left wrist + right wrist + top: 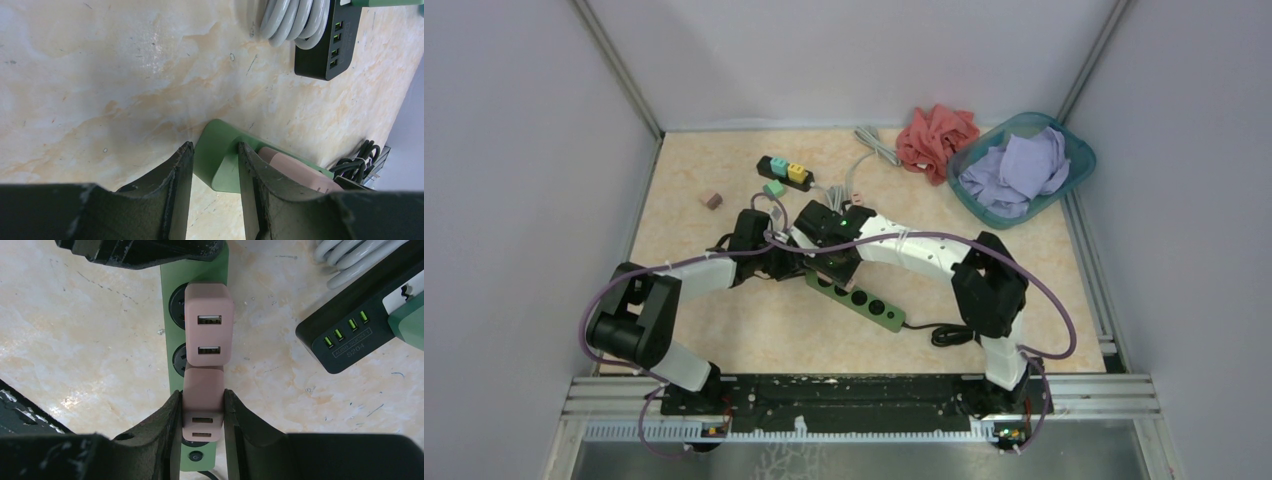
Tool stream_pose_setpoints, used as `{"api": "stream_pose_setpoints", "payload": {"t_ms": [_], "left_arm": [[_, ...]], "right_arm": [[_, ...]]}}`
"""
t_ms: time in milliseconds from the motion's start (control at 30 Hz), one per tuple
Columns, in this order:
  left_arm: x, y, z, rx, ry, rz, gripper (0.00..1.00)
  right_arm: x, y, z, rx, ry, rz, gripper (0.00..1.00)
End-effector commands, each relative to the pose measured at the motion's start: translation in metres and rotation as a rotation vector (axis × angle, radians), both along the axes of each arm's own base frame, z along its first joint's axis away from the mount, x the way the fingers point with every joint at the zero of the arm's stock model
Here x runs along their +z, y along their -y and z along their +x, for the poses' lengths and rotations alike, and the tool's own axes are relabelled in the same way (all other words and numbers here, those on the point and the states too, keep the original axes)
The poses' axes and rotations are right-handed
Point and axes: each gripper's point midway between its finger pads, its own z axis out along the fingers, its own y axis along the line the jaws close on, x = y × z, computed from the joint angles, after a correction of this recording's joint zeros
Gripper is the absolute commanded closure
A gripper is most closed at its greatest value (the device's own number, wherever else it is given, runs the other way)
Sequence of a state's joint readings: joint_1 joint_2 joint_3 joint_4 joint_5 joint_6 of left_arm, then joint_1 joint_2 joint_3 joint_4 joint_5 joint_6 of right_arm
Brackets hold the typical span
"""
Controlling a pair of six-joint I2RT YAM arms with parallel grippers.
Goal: Insert the plug
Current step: Insert the plug into the socket.
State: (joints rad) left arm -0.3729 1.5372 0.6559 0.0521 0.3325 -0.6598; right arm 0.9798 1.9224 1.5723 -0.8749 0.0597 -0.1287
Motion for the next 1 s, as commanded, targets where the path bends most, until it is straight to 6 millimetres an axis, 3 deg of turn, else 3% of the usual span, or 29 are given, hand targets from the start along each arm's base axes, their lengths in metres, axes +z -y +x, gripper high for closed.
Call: {"api": "stream_pose_setpoints", "payload": {"t_ms": [0, 300, 800, 967], "left_arm": [[-0.008, -0.003, -0.007, -0.018, -0.024, 0.021, 0.57], [-0.008, -0.001, -0.008, -0.017, -0.032, 0.013, 0.57], [-0.008, -0.003, -0.01, -0.005, -0.043, 0.012, 0.57], [-0.006, -0.004, -0.011, -0.002, -0.038, 0.017, 0.57]], "right_arm": [[-0.03, -0.002, 0.0, -0.004, -0.009, -0.056, 1.0], [-0.047, -0.001, -0.011, 0.015, -0.025, -0.075, 1.0], [-0.067, 0.037, -0.028, -0.025, 0.007, -0.081, 1.0], [-0.063, 0.045, -0.029, -0.046, 0.067, -0.016, 1.0]]}}
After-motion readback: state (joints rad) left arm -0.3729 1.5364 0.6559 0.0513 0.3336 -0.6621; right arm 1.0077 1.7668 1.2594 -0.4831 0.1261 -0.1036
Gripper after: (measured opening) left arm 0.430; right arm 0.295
